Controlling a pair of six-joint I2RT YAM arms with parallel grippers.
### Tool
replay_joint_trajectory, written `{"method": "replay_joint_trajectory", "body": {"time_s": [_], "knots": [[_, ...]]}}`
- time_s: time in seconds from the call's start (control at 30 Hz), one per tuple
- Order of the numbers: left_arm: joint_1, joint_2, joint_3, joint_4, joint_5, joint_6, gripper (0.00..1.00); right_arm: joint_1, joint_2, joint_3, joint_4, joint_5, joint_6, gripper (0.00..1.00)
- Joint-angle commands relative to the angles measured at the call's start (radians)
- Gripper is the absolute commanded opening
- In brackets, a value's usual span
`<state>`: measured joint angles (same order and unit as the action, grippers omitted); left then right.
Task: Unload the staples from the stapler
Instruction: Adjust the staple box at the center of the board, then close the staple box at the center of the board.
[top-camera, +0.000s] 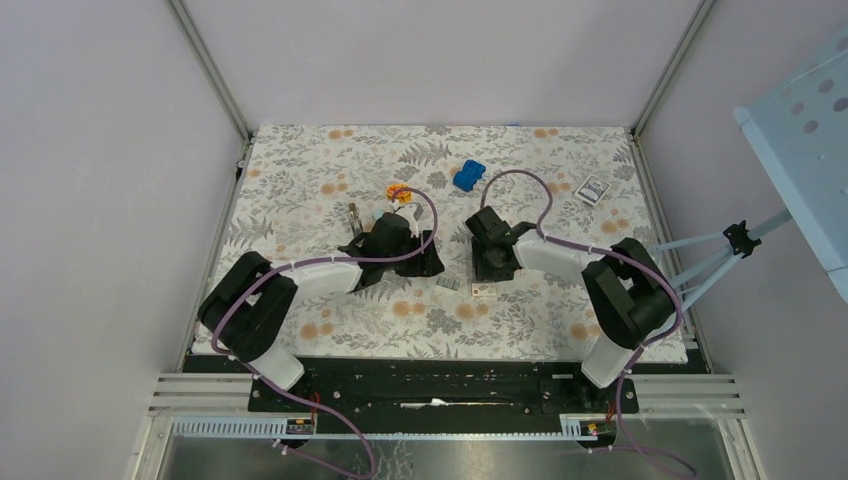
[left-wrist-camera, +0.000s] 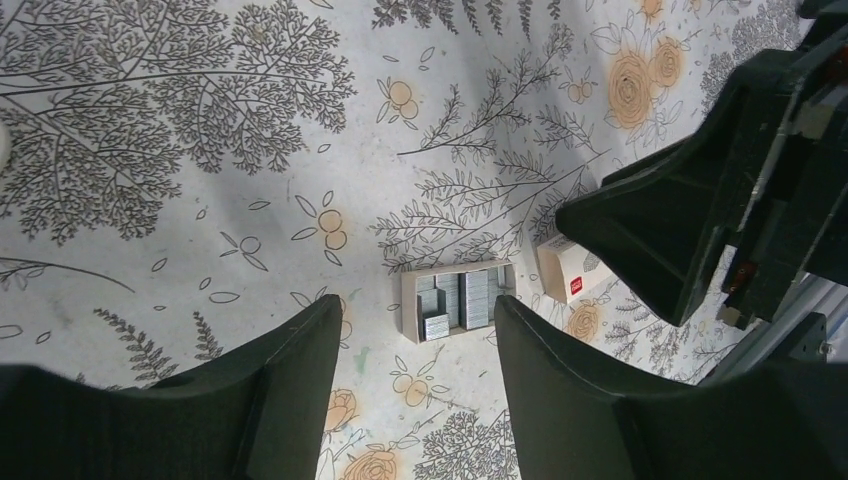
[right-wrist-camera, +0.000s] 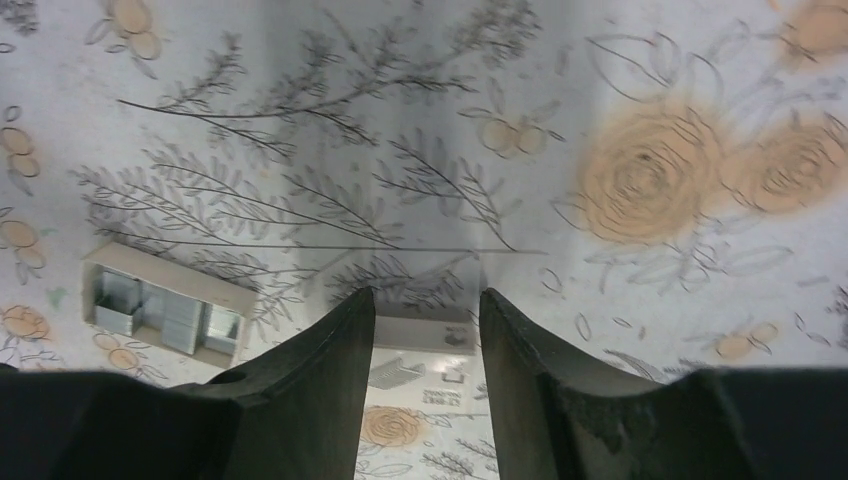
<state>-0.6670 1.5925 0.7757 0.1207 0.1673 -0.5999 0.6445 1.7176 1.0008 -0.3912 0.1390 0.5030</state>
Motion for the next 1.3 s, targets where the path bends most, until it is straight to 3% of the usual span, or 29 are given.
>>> {"method": "replay_joint_trajectory", "body": {"time_s": [0.0,0.23,0.57,1.07,1.27], "knots": [[-0.003,0.023,-0.011,0.11,0.055,0.002,0.61,0.006,-0.122,-0.041,-0.027,0.151,0.107,0.51],[-0.01,0.043,-0.028,0.141,0.096,0.0,0.55,-0.036,-0.217,-0.073,-0.099,0.189,0.11,0.55],[-0.032,0.067,-0.048,0.161,0.092,-0.006,0.42,-0.038,-0.223,-0.13,-0.121,0.088,0.081,0.4],[-0.032,0.063,-0.028,0.148,0.002,-0.008,0.37,-0.038,-0.229,-0.166,-0.12,0.102,0.092,0.35],[-0.032,0.08,-0.021,0.153,0.016,-0.005,0.3,-0.038,-0.222,-0.176,-0.113,0.101,0.092,0.33]]}}
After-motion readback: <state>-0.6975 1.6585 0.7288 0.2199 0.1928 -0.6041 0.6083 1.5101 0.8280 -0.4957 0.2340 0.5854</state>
